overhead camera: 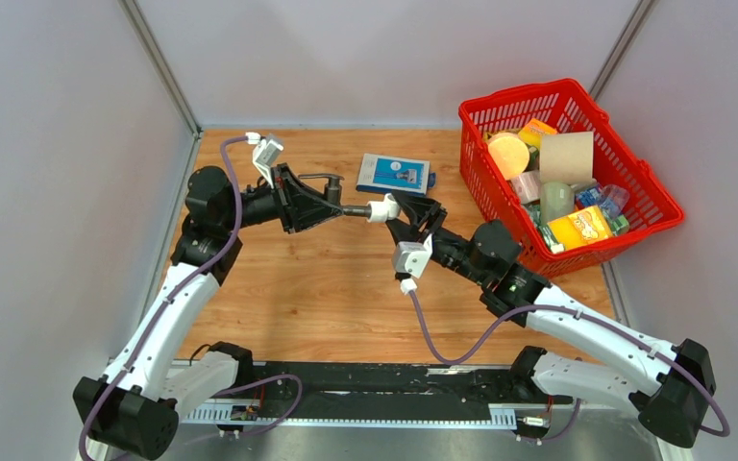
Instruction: Install the water faucets
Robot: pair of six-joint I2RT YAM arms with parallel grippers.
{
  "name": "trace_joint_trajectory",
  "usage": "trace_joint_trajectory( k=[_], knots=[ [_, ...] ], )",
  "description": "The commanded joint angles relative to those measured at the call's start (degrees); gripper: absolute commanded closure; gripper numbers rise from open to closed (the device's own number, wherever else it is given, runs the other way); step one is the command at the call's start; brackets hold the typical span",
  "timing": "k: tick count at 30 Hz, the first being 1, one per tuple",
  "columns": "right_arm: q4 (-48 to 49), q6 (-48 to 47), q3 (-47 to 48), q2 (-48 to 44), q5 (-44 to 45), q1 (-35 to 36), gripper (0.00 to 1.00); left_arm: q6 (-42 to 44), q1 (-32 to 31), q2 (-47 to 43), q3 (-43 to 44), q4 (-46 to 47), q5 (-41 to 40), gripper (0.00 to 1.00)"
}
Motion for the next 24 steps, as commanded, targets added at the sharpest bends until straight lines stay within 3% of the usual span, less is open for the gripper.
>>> trace_joint_trajectory(
  k=[1, 12, 24],
  knots=[
    [2.48, -1.72, 0.55, -0.92, -2.02, 0.76, 1.0, 4.43, -0.97, 0.37, 3.88, -3.9, -1.03, 1.0],
    [-0.6, -2.61, 1.6, -0.22, -1.58, 2.17, 1.0, 4.26, -2.82, 0.38, 3.88, -3.39, -1.91, 1.0],
    [0.71, 6.79, 1.43, -0.57, -2.55, 2.0, 1.0, -1.97, -3.7, -3.14, -5.95, 12.69, -3.84, 1.0]
  ],
)
